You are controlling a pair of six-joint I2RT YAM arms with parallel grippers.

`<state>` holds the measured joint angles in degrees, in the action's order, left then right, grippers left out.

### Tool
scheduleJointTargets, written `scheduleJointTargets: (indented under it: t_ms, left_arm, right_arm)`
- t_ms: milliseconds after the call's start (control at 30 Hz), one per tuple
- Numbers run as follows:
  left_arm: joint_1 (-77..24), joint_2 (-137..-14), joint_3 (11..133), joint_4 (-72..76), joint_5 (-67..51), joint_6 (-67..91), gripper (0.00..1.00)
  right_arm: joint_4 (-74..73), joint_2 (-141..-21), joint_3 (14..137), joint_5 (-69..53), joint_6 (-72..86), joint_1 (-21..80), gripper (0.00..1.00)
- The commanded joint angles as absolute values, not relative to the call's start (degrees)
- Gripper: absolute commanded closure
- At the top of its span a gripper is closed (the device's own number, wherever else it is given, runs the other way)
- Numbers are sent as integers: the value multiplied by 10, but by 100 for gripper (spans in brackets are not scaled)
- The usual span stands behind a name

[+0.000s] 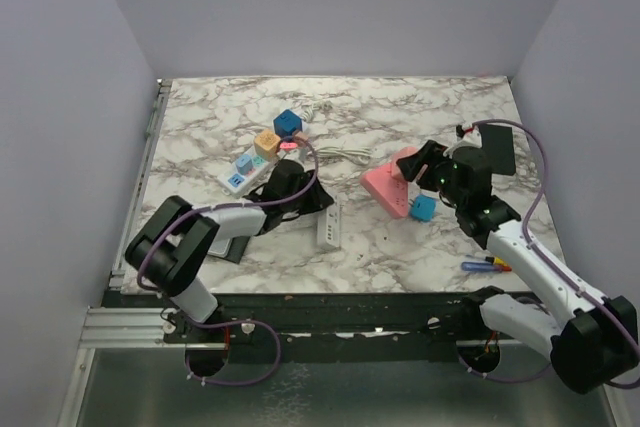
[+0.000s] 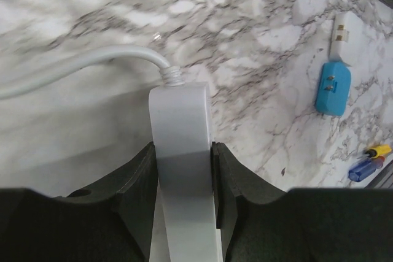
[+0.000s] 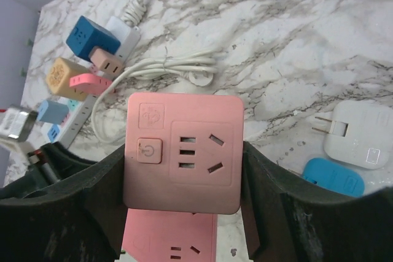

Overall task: Pull the plug off the socket
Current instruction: Move the socket to the center of the board.

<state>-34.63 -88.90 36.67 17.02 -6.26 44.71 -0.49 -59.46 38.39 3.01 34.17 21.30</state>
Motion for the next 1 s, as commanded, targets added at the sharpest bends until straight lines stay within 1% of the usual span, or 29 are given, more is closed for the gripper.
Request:
scheduleJointTargets:
  t_ms: [0, 267, 367, 467, 500, 533, 567, 633, 667, 700, 733, 800, 867, 900, 967]
  left_arm:
    - [-379, -978, 464, 219, -79, 403, 97]
    - [-426, -1116, 611, 245, -107, 393, 97]
    - [-440, -1148, 641, 266, -95, 398, 98]
    - [-442, -1155, 647, 290, -76, 403, 96]
    - [-441, -1152, 647, 293, -69, 401, 91]
    - [-440, -1150, 648, 293, -66, 394, 84]
    - [-440, -1146, 650, 294, -67, 388, 70]
    - [-437, -1135, 648, 294, -74, 375, 37]
    - [-435, -1125, 645, 294, -75, 368, 27]
    - [-433, -1113, 639, 294, -74, 361, 20]
    - [-429, -1098, 631, 294, -69, 354, 15]
    - [-419, -1065, 613, 292, -61, 340, 8]
    - [-405, -1034, 595, 287, -64, 334, 5]
    - [-395, -1020, 588, 283, -70, 334, 2]
    - [-377, -990, 564, 279, -80, 340, 1]
  right_arm:
    - [-29, -544, 414, 56, 323, 209, 100]
    - [-66, -483, 416, 96, 319, 207, 100]
    - [-81, -465, 421, 111, 311, 207, 100]
    - [-96, -454, 429, 121, 302, 207, 100]
    - [-101, -452, 432, 125, 300, 207, 100]
    - [-106, -449, 433, 127, 298, 207, 100]
    - [-109, -447, 433, 129, 296, 207, 100]
    - [-111, -442, 431, 126, 292, 207, 100]
    - [-110, -443, 430, 123, 290, 207, 100]
    - [-109, -444, 430, 118, 288, 206, 100]
    - [-109, -445, 430, 112, 286, 206, 100]
    - [-108, -449, 431, 101, 284, 207, 100]
    - [-105, -452, 430, 94, 282, 206, 100]
    - [-103, -453, 430, 91, 281, 207, 100]
    - [-100, -457, 433, 84, 276, 207, 100]
